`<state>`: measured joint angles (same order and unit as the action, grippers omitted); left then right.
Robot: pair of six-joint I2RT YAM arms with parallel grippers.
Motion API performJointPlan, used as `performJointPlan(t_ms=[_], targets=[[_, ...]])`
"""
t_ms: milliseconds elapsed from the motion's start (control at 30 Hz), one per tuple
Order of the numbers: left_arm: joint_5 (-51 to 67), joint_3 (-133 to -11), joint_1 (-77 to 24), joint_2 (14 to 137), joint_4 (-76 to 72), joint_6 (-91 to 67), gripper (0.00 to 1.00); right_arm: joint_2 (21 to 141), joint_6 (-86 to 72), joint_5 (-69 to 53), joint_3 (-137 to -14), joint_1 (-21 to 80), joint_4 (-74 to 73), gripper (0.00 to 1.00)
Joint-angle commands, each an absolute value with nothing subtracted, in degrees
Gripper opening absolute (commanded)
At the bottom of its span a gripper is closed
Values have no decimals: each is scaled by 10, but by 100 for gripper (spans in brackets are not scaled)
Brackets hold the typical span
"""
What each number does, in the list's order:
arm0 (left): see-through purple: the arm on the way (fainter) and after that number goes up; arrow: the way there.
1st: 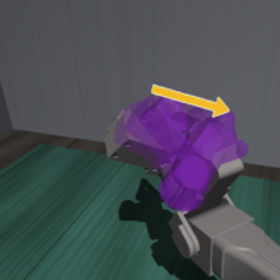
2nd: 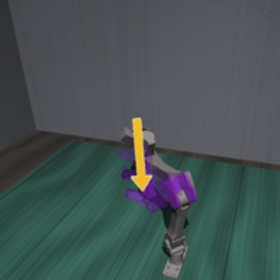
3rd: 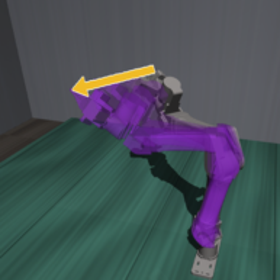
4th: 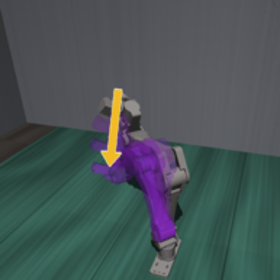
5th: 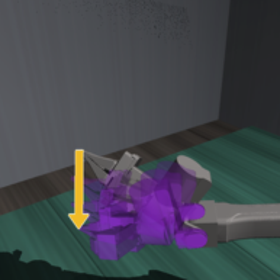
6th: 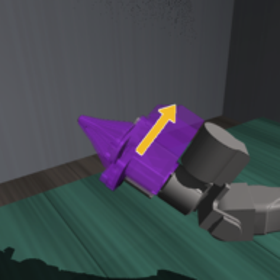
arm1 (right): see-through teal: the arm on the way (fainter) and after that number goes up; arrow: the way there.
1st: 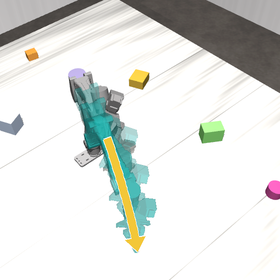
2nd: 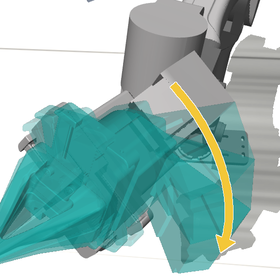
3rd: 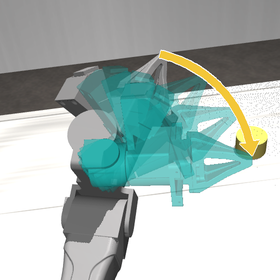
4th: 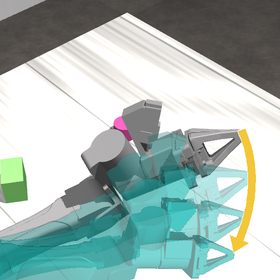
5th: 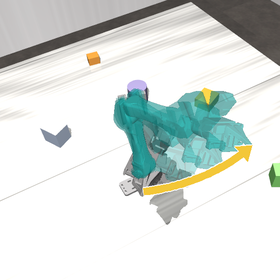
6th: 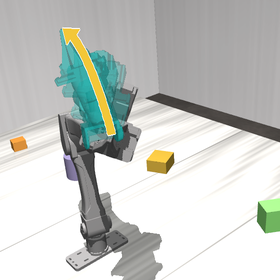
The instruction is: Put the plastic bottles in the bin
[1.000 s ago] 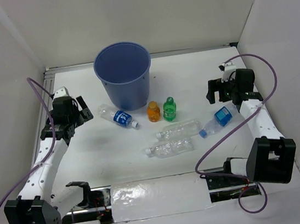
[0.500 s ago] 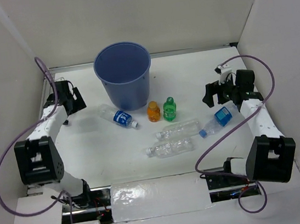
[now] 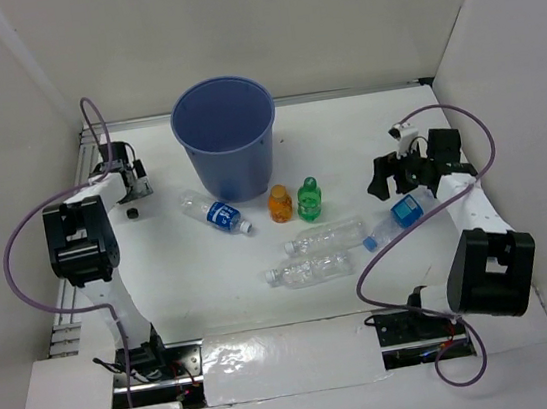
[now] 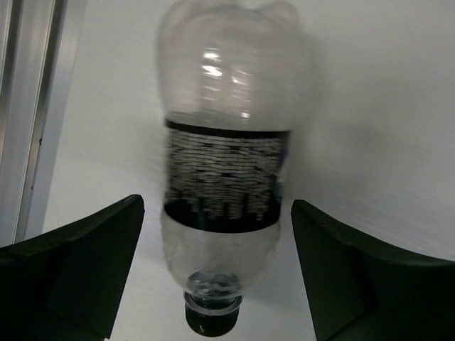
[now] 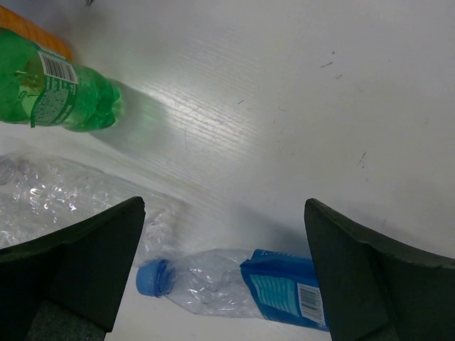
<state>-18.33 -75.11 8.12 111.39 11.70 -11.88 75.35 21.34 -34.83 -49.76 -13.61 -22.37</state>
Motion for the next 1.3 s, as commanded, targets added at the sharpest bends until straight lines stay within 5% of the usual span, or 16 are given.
performJointPlan(t_ms=[0, 67, 233, 267, 300, 400, 433, 500, 533, 567, 633, 867, 1067, 1200, 1233, 1267], targets=[[-181, -780, 81, 1140, 92, -90, 97, 763, 218, -360, -532, -142, -232, 100], [-172, -785, 81, 1152, 98, -90, 90, 768, 218, -366, -532, -142, -232, 100], [-132, -779, 81, 1146, 98, -90, 25, 794, 230, -381, -549, -147, -237, 98], [-127, -772, 81, 1126, 104, -100, 15, 795, 237, -390, -557, -147, -243, 96], [-112, -765, 81, 1109, 104, -115, 0, 803, 261, -417, -569, -147, -259, 79], [-68, -759, 58, 1010, 118, -124, 0, 823, 314, -458, -591, -147, -308, 18], [-56, -768, 48, 981, 125, -129, 0, 831, 331, -463, -606, -133, -322, 14], [-33, -788, 13, 903, 138, -134, 0, 838, 359, -463, -612, -116, -352, 22], [-26, -801, 2, 881, 147, -145, 0, 845, 367, -441, -617, -107, -352, 52], [-19, -823, -21, 862, 153, -145, 0, 845, 367, -426, -617, -87, -346, 72], [-25, -846, -43, 820, 158, -163, 0, 850, 346, -387, -617, -71, -321, 100], [48, -868, -112, 802, 48, -260, 0, 873, 302, -431, -624, -52, -290, 100], [37, -960, -178, 936, 48, -265, 7, 859, 483, -579, -584, -40, -305, 96], [-9, -995, -199, 999, 75, -252, 52, 859, 597, -605, -573, -16, -330, 98], [-21, -1014, -207, 1010, 81, -252, 70, 859, 616, -605, -573, -5, -330, 100], [-39, -1028, -213, 1032, 90, -244, 76, 852, 622, -605, -563, 2, -310, 100]])
